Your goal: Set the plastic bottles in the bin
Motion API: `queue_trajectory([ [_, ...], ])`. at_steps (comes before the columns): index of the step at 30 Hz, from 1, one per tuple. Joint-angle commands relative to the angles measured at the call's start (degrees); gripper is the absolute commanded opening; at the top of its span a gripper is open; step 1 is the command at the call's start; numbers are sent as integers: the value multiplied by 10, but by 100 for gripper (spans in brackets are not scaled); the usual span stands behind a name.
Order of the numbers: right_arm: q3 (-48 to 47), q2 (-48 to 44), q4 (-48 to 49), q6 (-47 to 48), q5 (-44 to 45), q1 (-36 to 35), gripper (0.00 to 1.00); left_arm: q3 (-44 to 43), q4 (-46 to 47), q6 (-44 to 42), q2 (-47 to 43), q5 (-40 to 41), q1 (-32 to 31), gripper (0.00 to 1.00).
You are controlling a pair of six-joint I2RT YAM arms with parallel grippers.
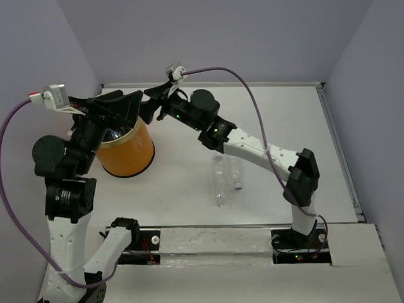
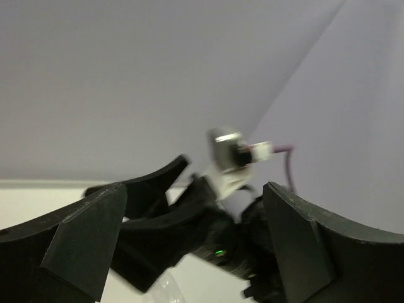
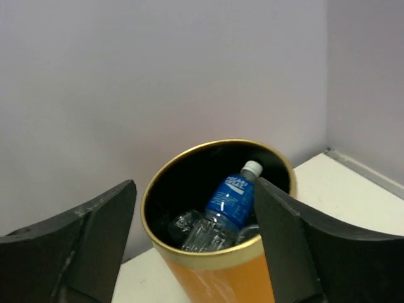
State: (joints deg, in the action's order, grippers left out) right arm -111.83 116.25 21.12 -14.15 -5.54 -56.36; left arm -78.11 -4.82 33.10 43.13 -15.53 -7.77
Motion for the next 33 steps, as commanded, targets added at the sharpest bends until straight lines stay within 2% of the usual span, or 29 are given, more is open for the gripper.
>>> queue_trajectory([
  [1,235,-156,58,-3,84,31,75,66,-16,14,27,-109,-12,99],
  [2,287,-222,58,-7,100,31,66,84,-17,11,27,-109,-22,99],
  [3,336,-254,47,-11,112,47,61,121,-17,7,29,-97,-56,99],
  [4,421,-288,35,-25,133,53,54,141,-19,3,33,-80,-80,99],
  [5,458,-347,14,-35,147,61,42,158,-26,-6,37,-31,-111,99],
  [6,490,-376,-43,-51,161,82,37,187,-28,-8,43,-3,-143,99],
  [7,549,-403,-73,-87,175,94,32,201,-29,-8,61,21,-209,99],
  [9,607,-479,-144,-117,176,136,32,232,-28,-1,95,99,-295,99],
  [10,630,-504,-167,-135,181,149,33,241,-27,3,107,124,-318,99],
  [11,650,-526,-192,-140,186,156,38,250,-26,8,119,148,-339,99],
  [12,680,-565,-243,-142,194,162,45,263,-26,17,141,206,-357,99],
  [14,699,-595,-287,-147,213,170,59,279,-20,32,164,244,-392,99],
  [15,712,-609,-320,-147,215,178,70,291,-7,38,190,264,-398,99],
  [16,717,-611,-330,-148,212,189,78,298,8,48,201,271,-405,99],
  [21,726,-574,-339,-144,162,227,85,292,48,55,305,265,-408,99],
  [23,711,-539,-338,-132,148,234,86,282,74,47,337,233,-409,99],
  [33,627,-391,-297,-95,62,281,90,213,68,18,519,185,-408,98],
])
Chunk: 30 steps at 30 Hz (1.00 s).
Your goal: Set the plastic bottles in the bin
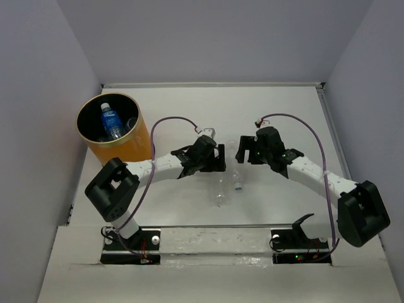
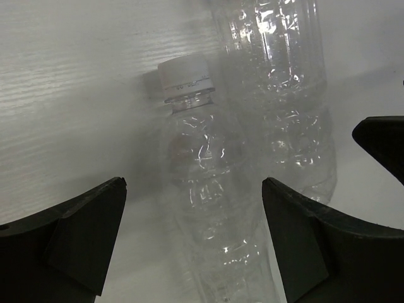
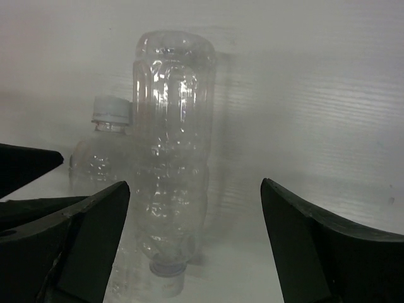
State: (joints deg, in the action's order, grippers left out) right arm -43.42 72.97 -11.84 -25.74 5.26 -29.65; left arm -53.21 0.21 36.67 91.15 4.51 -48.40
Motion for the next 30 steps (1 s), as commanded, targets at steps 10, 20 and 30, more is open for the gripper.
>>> queue_trajectory([
  [10,-147,196,36,33,-83,21,96,-26,20,-20,54,17,1,47],
  [20,-202,275,35,37,-87,21,76,-54,-82,-56,-216,119,40,41],
  [30,-160,196,93,8,-128,21,38,-252,-125,-158,-367,277,257,41],
])
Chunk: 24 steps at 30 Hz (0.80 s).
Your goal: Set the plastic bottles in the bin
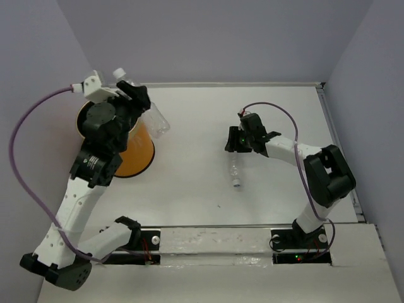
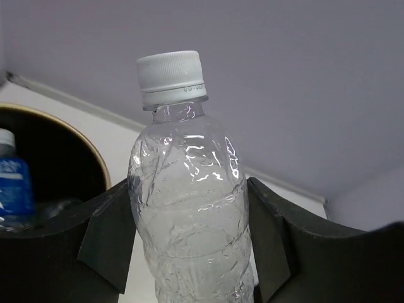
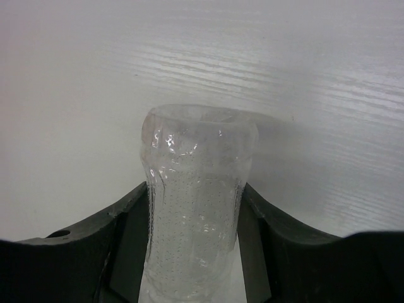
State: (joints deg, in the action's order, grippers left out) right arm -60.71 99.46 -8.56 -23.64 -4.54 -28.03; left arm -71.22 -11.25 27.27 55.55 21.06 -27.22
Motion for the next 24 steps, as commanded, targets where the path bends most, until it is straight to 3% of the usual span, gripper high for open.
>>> queue_trajectory([
  [1,29,-82,66,-18,-35,4,38,-93,1,-74,-7,129,55,41],
  [5,65,-166,102,-31,-46,-11,37,-111,97,-135,19,211,101,41],
  [11,90,-247,125,-36,-43,-49,37,-113,211,-209,111,251,173,41],
  [24,38,-319,156,-26,-51,-122,37,7,403,-258,201,260,192,40],
])
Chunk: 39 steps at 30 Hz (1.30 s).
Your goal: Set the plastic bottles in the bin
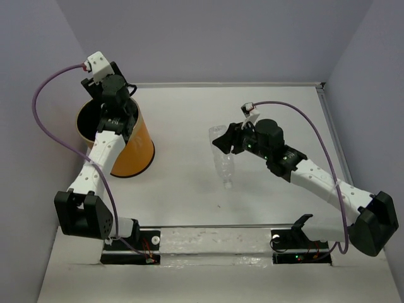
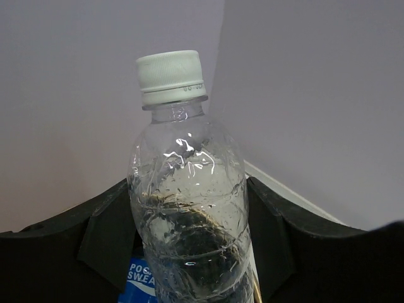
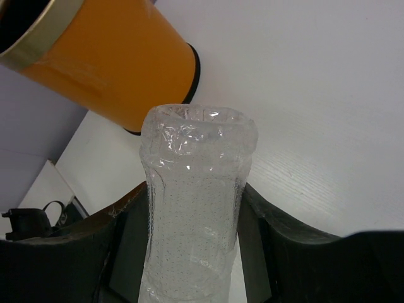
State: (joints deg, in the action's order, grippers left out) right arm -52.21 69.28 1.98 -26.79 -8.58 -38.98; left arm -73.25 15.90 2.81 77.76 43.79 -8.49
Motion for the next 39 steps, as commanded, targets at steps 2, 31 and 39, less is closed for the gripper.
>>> queue_trajectory([
  [2,-61,-13,58,7,-19,-19,37,71,149,-8,-23,38,6,40],
  [31,-518,323,211,75,10,-152,36,-95,-217,207,-241,-291,5,99],
  [39,-857,567,209,156,47,-192,33,-95,-228,259,-316,-457,5,99],
])
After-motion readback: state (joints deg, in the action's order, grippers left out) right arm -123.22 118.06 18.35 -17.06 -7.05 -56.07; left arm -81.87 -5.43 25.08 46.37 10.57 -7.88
